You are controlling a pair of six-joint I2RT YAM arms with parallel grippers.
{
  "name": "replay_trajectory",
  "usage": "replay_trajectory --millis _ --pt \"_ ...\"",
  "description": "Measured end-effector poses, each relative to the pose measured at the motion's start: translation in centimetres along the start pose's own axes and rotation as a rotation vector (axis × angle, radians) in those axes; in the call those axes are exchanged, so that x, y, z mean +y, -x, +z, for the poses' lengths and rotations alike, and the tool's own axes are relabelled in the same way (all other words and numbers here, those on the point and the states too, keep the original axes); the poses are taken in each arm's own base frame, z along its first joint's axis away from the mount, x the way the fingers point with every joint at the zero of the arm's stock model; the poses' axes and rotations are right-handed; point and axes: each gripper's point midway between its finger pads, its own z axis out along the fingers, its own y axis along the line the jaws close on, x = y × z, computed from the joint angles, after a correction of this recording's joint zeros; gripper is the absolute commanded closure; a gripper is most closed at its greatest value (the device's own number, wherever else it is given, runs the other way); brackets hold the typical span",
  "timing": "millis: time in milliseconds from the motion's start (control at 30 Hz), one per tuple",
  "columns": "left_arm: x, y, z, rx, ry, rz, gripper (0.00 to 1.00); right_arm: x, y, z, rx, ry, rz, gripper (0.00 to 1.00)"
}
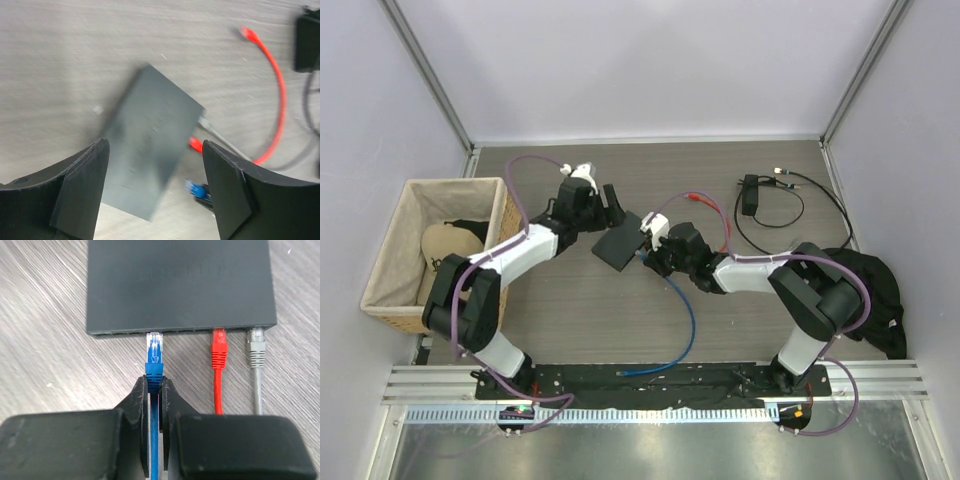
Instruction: Insert the plug into the switch port
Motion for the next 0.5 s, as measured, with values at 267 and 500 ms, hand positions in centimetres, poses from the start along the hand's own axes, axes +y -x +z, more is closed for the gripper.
replay_trajectory --millis 267,500 --pt "3.1 -0.1 4.5 0.095 0.074 0.166 0.23 -0.9 -1.6 1.3 0.12 -0.028 -0.032 0.99" --pt "4.2 -3.5 6.5 0.228 0.052 0.202 0.23 -1.7 -2.1 1.3 0.167 -0.068 -0.036 0.99"
